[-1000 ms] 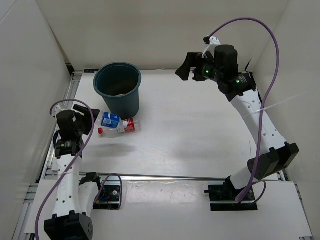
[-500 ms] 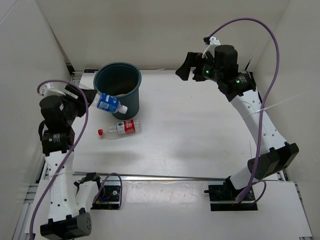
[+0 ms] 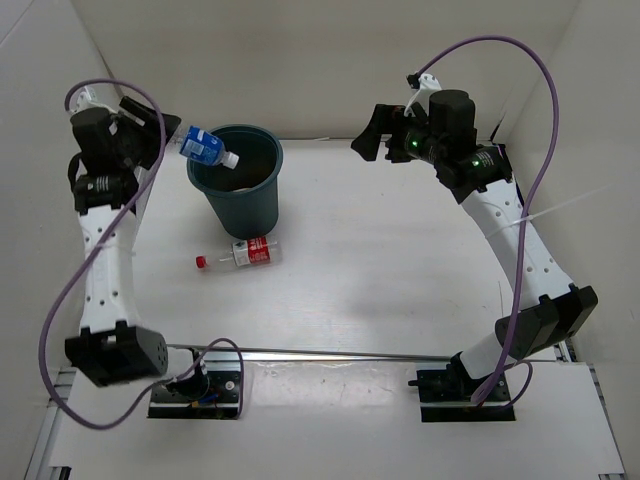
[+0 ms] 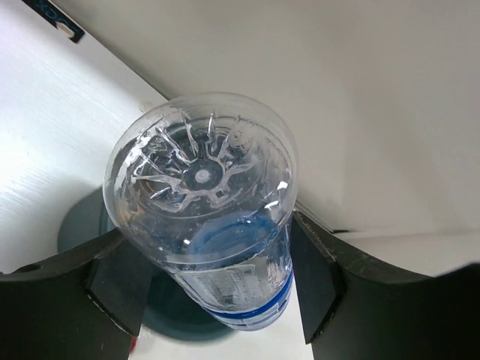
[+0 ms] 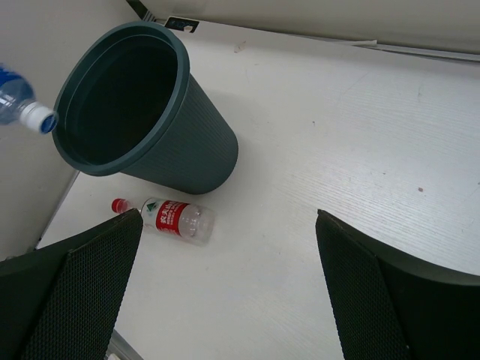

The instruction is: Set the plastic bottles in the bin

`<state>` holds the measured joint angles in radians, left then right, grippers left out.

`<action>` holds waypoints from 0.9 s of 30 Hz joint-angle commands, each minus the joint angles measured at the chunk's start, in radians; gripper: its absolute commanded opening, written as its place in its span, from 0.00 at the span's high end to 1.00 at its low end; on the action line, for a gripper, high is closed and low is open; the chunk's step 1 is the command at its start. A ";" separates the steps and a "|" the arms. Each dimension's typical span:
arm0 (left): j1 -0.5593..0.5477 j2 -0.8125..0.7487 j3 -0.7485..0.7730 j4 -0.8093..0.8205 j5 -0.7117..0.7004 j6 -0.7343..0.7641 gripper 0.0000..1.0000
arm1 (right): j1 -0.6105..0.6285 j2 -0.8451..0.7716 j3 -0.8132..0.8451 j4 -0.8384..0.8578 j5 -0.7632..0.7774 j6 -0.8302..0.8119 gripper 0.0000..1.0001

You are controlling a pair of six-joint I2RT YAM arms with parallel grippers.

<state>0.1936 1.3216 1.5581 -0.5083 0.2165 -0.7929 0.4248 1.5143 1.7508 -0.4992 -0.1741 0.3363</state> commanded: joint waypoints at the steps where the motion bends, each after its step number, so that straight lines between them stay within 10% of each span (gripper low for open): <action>1: 0.004 0.079 0.104 -0.001 -0.042 0.052 0.57 | -0.006 -0.011 0.009 0.030 0.010 -0.008 0.00; 11: -0.071 0.297 0.301 0.008 -0.031 0.121 0.50 | -0.035 -0.039 -0.010 0.030 0.028 -0.017 0.00; 20: -0.080 0.226 0.228 0.008 -0.062 0.132 0.00 | -0.066 -0.048 -0.028 -0.004 0.028 -0.017 0.00; 27: -0.080 0.039 0.091 0.008 -0.134 0.138 0.00 | -0.066 -0.048 -0.037 -0.013 -0.002 -0.008 0.00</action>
<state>0.1120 1.4799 1.6787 -0.5152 0.1276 -0.6628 0.3603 1.5040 1.7195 -0.5259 -0.1619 0.3328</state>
